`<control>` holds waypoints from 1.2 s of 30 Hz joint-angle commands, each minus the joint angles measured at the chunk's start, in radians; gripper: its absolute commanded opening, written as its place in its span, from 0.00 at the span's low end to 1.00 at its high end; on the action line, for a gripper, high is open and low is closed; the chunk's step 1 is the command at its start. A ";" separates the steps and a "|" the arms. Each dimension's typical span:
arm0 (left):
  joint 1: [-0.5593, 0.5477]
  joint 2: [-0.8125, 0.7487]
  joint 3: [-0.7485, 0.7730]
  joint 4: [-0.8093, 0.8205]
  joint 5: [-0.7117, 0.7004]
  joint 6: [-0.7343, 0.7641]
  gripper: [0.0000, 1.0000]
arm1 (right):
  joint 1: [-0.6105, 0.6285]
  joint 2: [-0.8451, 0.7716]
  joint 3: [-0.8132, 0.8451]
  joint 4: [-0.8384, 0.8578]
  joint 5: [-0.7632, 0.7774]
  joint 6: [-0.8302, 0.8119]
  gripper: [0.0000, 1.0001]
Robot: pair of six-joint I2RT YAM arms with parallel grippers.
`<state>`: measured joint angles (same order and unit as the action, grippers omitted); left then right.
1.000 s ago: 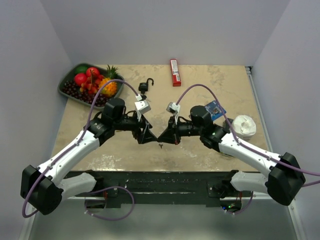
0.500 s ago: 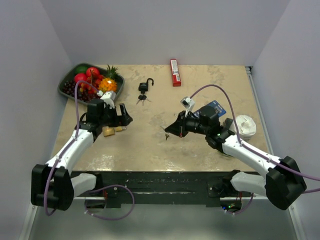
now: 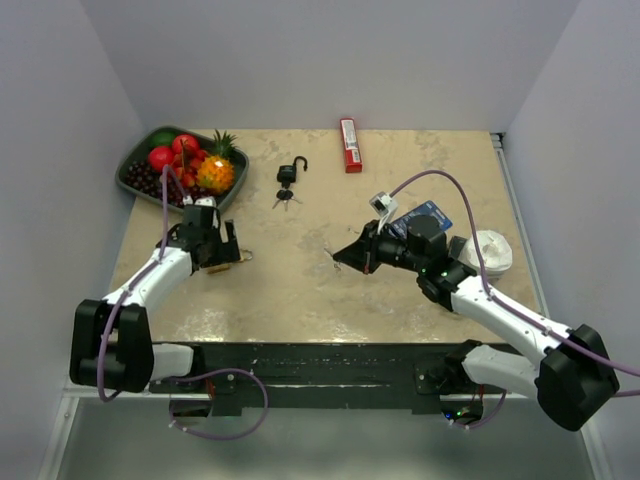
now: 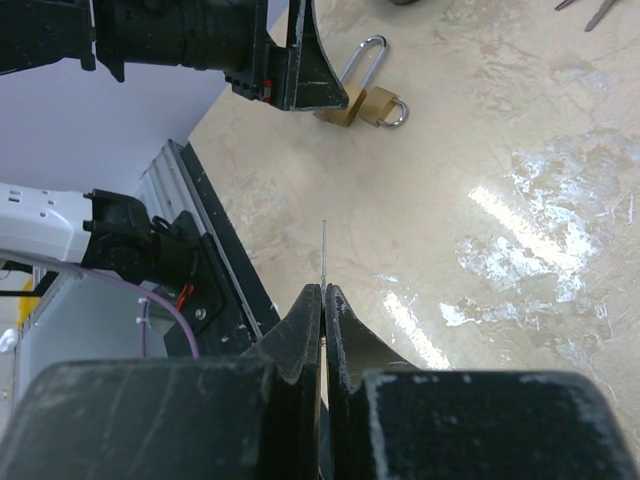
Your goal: Unlock with the key
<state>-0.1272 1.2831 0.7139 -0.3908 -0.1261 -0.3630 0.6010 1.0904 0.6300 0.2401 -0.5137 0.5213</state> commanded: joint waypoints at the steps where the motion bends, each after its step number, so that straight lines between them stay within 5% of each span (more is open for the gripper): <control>1: 0.026 0.048 0.076 -0.028 -0.076 0.033 0.92 | -0.006 -0.035 -0.009 0.038 0.015 0.009 0.00; 11: 0.054 0.093 0.084 -0.010 -0.067 0.047 0.74 | -0.009 -0.063 -0.032 0.037 0.012 0.014 0.00; 36: 0.061 0.217 0.102 -0.003 0.006 0.102 0.68 | -0.012 -0.069 -0.055 0.059 0.006 0.037 0.00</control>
<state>-0.0784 1.4849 0.7799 -0.4065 -0.1253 -0.2909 0.5945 1.0439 0.5770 0.2554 -0.5144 0.5472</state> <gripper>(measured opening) 0.682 0.014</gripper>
